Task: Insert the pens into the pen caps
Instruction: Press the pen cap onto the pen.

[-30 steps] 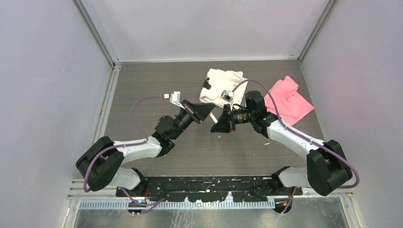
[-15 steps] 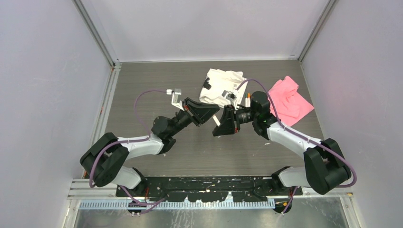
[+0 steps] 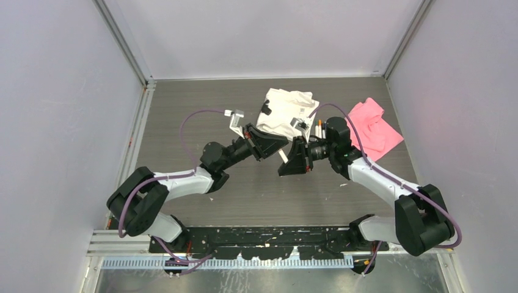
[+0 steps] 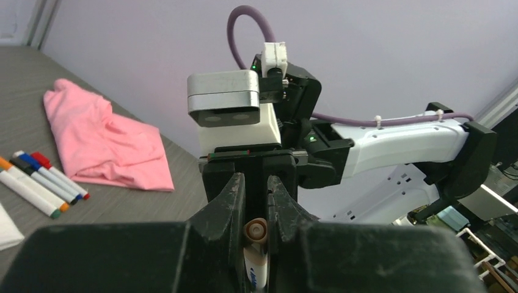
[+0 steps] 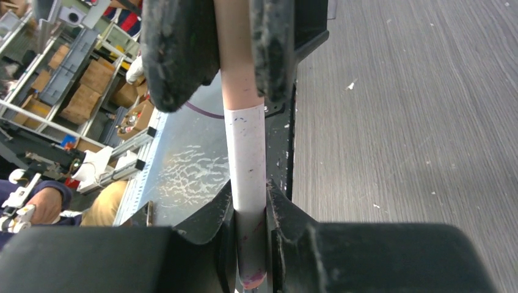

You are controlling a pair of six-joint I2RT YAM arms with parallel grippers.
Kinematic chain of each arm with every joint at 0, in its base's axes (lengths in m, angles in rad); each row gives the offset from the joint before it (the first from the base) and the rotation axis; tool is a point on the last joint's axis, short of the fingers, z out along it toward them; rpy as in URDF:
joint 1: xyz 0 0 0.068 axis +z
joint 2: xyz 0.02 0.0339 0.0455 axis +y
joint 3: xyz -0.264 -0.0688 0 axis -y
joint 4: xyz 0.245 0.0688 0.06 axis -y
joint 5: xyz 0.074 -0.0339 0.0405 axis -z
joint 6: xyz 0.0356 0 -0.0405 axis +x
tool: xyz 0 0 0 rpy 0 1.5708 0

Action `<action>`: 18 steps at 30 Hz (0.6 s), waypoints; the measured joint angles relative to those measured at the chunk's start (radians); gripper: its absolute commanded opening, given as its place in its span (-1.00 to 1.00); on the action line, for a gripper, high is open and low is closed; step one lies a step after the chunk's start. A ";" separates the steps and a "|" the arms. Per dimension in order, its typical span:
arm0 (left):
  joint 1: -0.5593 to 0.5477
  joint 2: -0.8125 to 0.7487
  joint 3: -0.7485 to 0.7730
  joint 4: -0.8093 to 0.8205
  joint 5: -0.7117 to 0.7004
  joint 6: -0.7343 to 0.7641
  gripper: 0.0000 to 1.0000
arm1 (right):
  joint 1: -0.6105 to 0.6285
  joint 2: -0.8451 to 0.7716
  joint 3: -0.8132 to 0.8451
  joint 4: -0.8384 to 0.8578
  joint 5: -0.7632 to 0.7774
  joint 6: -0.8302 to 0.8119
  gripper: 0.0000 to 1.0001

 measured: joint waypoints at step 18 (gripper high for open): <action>0.042 -0.064 -0.049 -0.182 -0.045 -0.096 -0.32 | 0.006 0.000 0.069 -0.357 0.145 -0.275 -0.98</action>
